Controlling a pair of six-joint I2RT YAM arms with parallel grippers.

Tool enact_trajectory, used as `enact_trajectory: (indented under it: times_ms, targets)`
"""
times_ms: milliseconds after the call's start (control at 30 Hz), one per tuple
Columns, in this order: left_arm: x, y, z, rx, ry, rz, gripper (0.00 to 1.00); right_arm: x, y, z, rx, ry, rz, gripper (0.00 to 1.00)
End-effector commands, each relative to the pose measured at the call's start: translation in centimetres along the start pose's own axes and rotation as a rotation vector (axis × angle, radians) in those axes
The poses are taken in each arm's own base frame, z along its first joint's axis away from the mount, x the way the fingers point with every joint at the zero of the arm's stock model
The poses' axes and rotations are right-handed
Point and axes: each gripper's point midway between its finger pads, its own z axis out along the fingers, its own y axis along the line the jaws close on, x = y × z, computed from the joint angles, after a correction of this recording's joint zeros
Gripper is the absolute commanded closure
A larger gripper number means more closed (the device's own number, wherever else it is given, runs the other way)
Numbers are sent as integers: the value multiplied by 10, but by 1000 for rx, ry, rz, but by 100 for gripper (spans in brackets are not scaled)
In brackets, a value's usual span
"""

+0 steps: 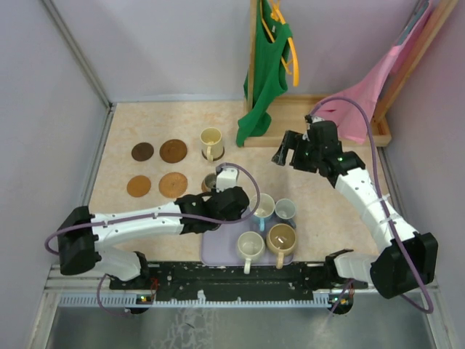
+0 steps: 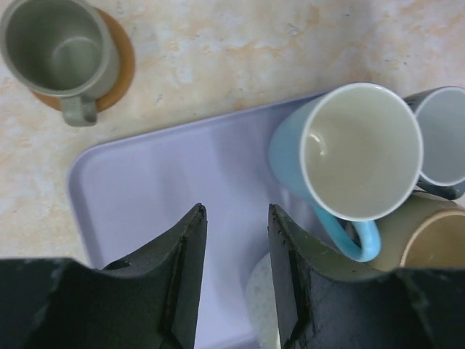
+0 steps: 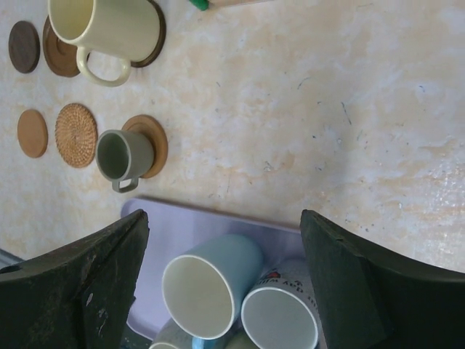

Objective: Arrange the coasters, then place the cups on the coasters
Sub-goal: Place the cup on the coaster, then pick up the cup from the tray.

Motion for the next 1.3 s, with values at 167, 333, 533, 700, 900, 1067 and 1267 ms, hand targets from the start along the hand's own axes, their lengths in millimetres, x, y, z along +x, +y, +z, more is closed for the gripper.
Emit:
enact_trajectory:
  times_ms: [167, 333, 533, 700, 900, 1067, 1267]
  targets:
    - [4, -50, 1, 73, -18, 1, 54, -10, -14, -21, 65, -79, 10, 15]
    - [14, -70, -1, 86, -9, 20, 54, -8, -19, -28, 77, -84, 7, 15]
    - [18, -88, -8, 86, -14, 26, 55, -5, -24, -32, 81, -81, 7, 15]
    - [28, -97, -10, 90, 2, 36, 54, -2, -26, -35, 80, -81, 11, 15]
    - [43, -94, -2, 55, 27, 37, 54, -2, -24, -40, 69, -94, 17, 15]
    - [52, -91, 5, 30, 30, 30, 54, 0, -23, -45, 63, -95, 19, 15]
    - [57, -85, 14, -12, 19, 36, 55, 3, -23, -47, 62, -94, 22, 15]
